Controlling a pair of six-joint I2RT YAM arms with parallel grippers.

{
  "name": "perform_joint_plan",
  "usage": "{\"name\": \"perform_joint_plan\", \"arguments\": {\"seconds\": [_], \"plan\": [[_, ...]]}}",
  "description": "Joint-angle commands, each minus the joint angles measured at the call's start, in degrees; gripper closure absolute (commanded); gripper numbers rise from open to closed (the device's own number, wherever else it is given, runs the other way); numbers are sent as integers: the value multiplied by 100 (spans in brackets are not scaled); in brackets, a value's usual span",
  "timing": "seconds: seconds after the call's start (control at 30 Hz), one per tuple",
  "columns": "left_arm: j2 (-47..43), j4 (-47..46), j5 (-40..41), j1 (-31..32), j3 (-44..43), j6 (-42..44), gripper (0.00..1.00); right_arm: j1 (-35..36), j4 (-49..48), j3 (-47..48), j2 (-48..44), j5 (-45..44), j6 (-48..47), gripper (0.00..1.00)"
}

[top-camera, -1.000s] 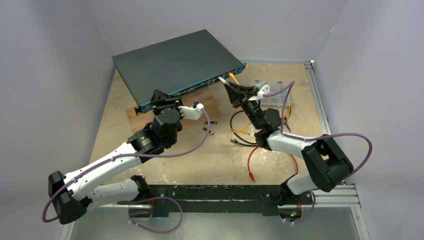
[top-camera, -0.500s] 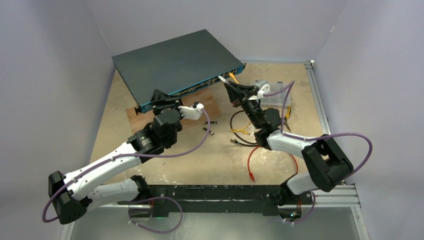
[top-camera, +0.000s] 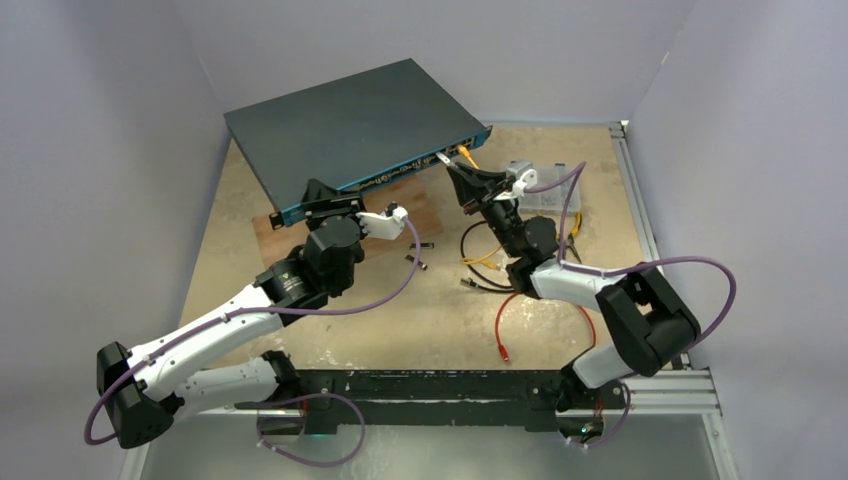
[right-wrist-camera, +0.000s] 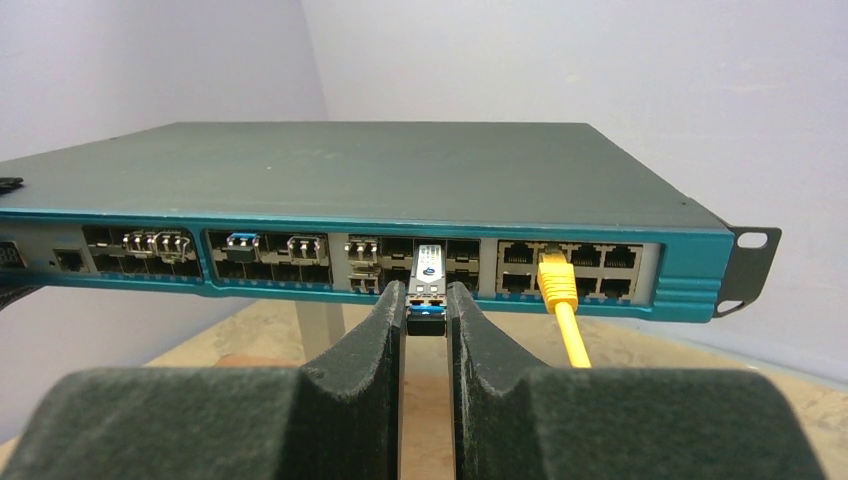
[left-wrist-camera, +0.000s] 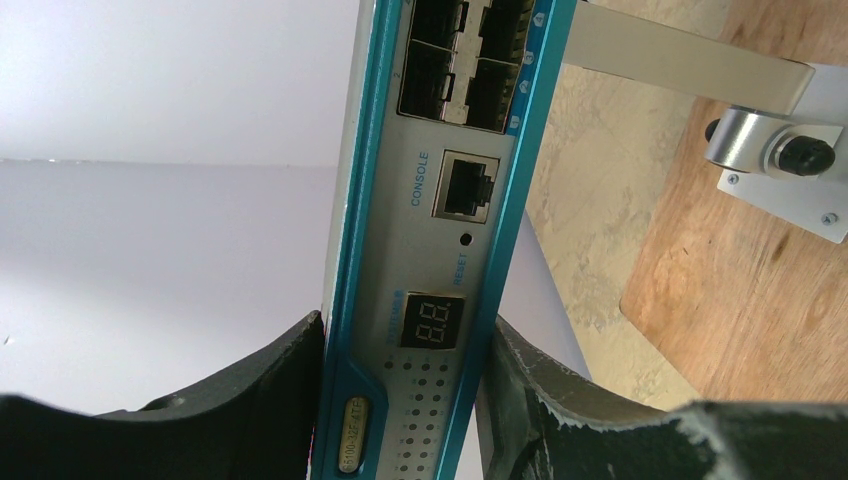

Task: Insert the plug into the switch port

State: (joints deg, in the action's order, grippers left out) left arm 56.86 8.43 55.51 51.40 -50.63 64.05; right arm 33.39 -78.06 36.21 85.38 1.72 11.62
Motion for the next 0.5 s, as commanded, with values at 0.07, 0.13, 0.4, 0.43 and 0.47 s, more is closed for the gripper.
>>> {"name": "perform_joint_plan", "arguments": {"seconds": [0.07,0.13,0.4,0.43,0.47], "plan": [[-202,-25,29,22,36,-671,100,36,-316,103,21,-156,12,100],[-200,-17,29,24,34,-682,100,32,-307,124,-7,-155,-18,100],[-202,-12,21,20,36,-675,100,35,-298,202,-97,-268,-98,100],[-202,-16,15,20,35,-675,100,33,-297,198,-107,-273,-106,100],[-202,-16,14,24,31,-679,100,32,-297,198,-121,-281,-111,100]]}}
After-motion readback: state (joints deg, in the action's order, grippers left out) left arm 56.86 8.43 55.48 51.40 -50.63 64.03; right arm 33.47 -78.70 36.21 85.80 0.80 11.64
